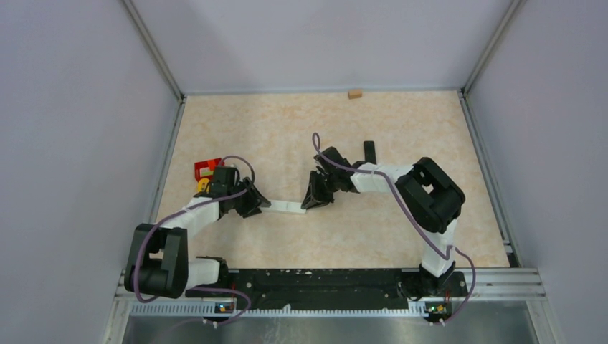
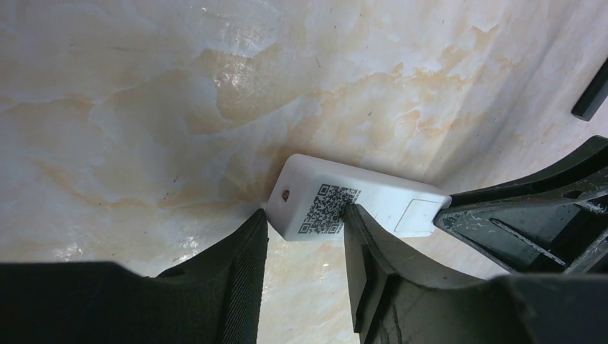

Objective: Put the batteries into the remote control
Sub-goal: Load the battery cover into the remote control.

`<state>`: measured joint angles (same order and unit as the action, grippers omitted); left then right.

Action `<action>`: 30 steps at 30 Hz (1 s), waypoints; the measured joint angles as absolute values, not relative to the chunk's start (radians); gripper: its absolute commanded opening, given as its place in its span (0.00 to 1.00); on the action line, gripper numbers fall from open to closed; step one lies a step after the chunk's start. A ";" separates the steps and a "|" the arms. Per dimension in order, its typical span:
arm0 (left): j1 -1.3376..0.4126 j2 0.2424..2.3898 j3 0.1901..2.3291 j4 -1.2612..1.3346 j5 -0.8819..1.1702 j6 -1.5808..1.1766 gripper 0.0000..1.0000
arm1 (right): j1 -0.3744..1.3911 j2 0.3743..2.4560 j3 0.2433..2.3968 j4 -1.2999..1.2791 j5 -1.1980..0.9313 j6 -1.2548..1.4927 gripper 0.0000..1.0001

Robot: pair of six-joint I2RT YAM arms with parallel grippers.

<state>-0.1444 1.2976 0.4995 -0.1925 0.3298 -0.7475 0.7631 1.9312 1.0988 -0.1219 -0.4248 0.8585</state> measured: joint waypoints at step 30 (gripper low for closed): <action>-0.161 1.240 0.572 -0.345 0.243 -0.741 0.71 | 0.955 1.945 1.276 -0.276 -0.019 0.607 0.63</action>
<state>-0.1608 1.2404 0.5724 -0.3454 0.2428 -0.7406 0.9546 1.9453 1.2758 -0.2764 -0.0193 0.6067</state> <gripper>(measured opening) 0.617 0.577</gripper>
